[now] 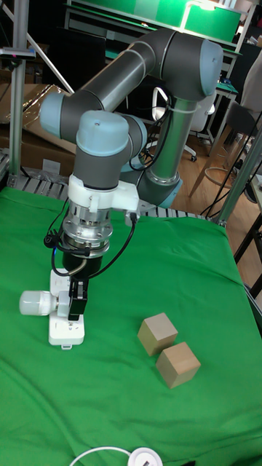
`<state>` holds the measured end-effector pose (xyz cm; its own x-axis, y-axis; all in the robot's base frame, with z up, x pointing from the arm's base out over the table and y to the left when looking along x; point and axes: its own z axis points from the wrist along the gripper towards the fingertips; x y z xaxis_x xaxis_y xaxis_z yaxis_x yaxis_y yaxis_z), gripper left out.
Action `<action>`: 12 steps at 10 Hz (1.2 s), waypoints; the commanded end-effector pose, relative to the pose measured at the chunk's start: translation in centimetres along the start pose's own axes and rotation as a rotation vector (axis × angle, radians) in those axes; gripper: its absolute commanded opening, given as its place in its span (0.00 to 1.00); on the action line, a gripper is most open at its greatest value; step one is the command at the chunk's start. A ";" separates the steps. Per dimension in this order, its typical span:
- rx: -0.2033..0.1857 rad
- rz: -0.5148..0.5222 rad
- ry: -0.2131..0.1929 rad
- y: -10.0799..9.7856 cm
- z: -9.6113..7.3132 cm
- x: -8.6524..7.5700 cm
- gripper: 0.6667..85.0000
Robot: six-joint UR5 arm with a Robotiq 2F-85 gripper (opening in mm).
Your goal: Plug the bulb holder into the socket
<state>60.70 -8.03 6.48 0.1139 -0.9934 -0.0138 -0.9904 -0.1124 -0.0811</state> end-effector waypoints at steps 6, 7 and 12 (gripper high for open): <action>0.010 0.012 -0.008 -0.4 0.2 -0.3 0.00; 0.011 0.010 -0.005 -0.5 0.2 0.0 0.00; 0.007 0.004 -0.012 -0.7 0.6 -0.1 0.00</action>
<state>61.17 -8.02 6.04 0.1147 -0.9933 -0.0135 -0.9900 -0.1132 -0.0838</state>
